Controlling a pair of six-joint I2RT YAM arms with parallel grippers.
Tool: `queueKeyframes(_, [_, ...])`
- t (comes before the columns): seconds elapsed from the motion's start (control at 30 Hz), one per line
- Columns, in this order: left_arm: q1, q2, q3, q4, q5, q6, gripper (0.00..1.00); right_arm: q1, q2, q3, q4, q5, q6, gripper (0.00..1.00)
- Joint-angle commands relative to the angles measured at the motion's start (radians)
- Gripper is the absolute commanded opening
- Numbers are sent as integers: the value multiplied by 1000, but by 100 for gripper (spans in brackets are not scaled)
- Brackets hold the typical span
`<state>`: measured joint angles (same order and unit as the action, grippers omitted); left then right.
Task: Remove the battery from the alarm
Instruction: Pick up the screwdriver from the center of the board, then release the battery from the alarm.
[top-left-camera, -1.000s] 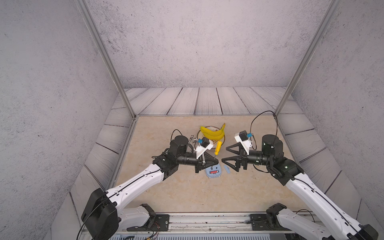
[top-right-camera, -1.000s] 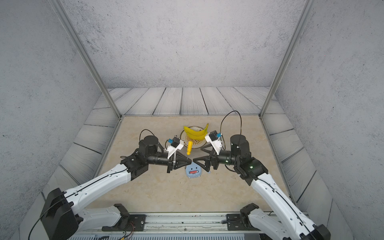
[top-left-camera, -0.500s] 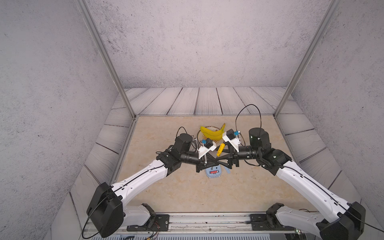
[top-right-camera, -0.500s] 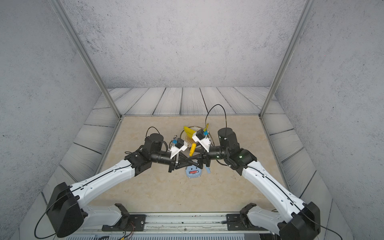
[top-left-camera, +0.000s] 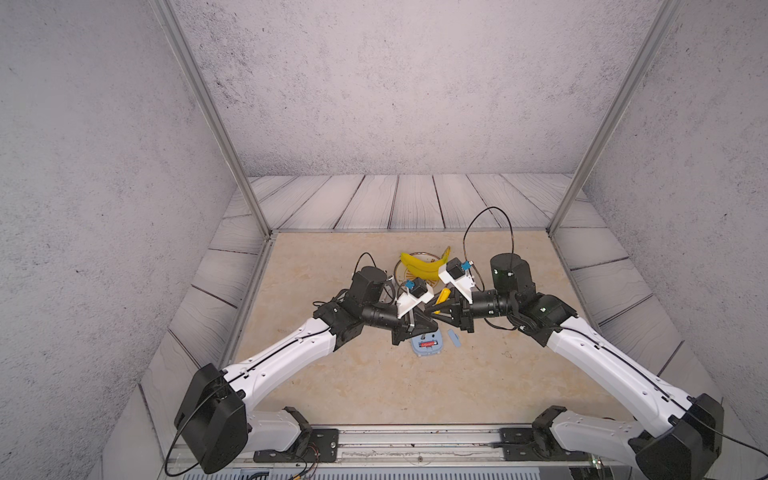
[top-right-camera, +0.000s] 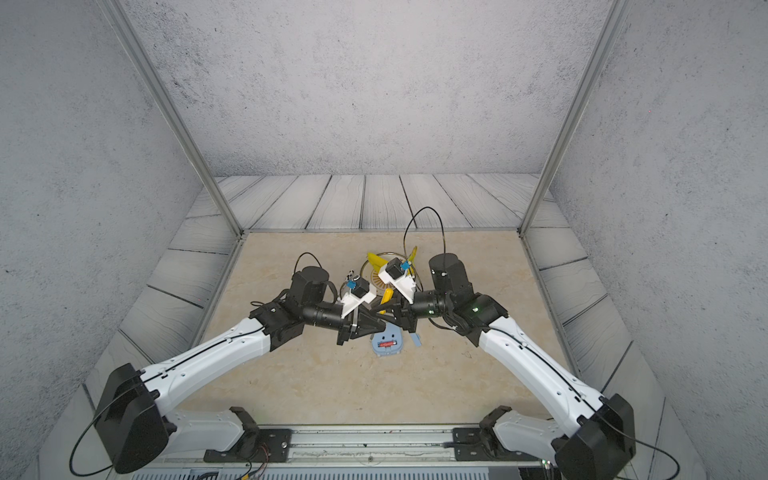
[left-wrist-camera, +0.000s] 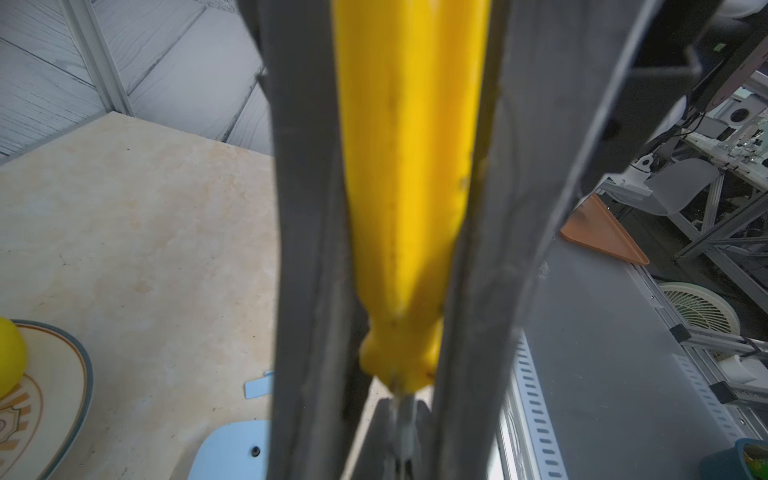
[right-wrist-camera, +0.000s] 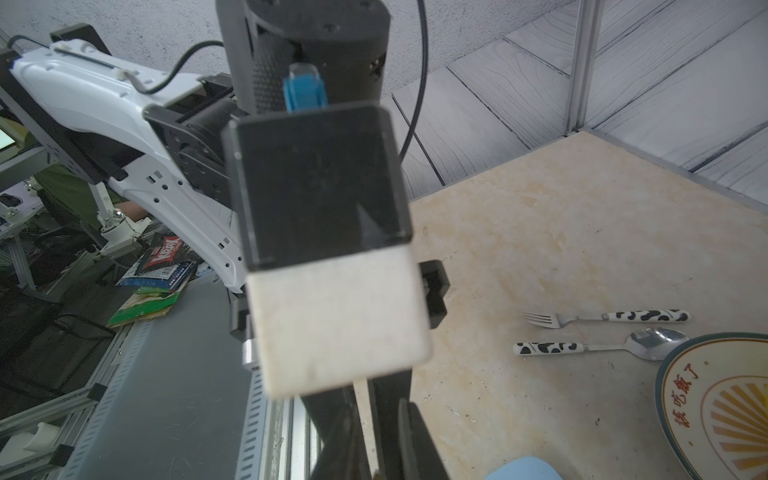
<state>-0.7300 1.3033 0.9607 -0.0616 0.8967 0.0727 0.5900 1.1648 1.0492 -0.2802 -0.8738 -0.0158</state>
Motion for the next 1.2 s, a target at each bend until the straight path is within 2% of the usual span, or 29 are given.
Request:
queueKeyframes(0.0, [4, -18, 12, -24, -43, -27, 29, 2, -48, -20, -2, 53, 5, 0])
queueKeyframes(0.03, [7, -27, 7, -30, -57, -34, 43, 2, -58, -31, 1, 76, 15, 0])
queueKeyframes(0.07, [10, -39, -5, -24, -71, -49, 52, 3, -68, -40, 1, 103, 25, 0])
queueKeyframes(0.13, [17, -65, -38, 8, -82, -84, 64, 2, -90, -56, 2, 164, 51, 0])
queueKeyframes(0.23, [37, -112, -101, 59, -113, -157, 78, 2, -129, -98, 27, 265, 111, 0])
queueKeyframes(0.33, [66, -166, -165, 94, -183, -265, 85, 2, -176, -161, 93, 372, 202, 0])
queueKeyframes(0.57, [96, -255, -251, -17, -474, -503, 88, 2, -261, -291, 186, 604, 394, 0])
queueKeyframes(0.7, [98, -223, -277, -55, -545, -630, 88, 5, -259, -374, 262, 684, 512, 0])
queueKeyframes(0.83, [98, -111, -275, -31, -527, -719, 87, 25, -215, -431, 330, 741, 573, 0])
queueKeyframes(1.0, [98, 72, -215, 2, -407, -734, 80, 67, -133, -442, 354, 815, 589, 0])
queueKeyframes(1.17, [96, 196, -188, 54, -352, -746, 78, 91, -59, -457, 419, 843, 603, 0])
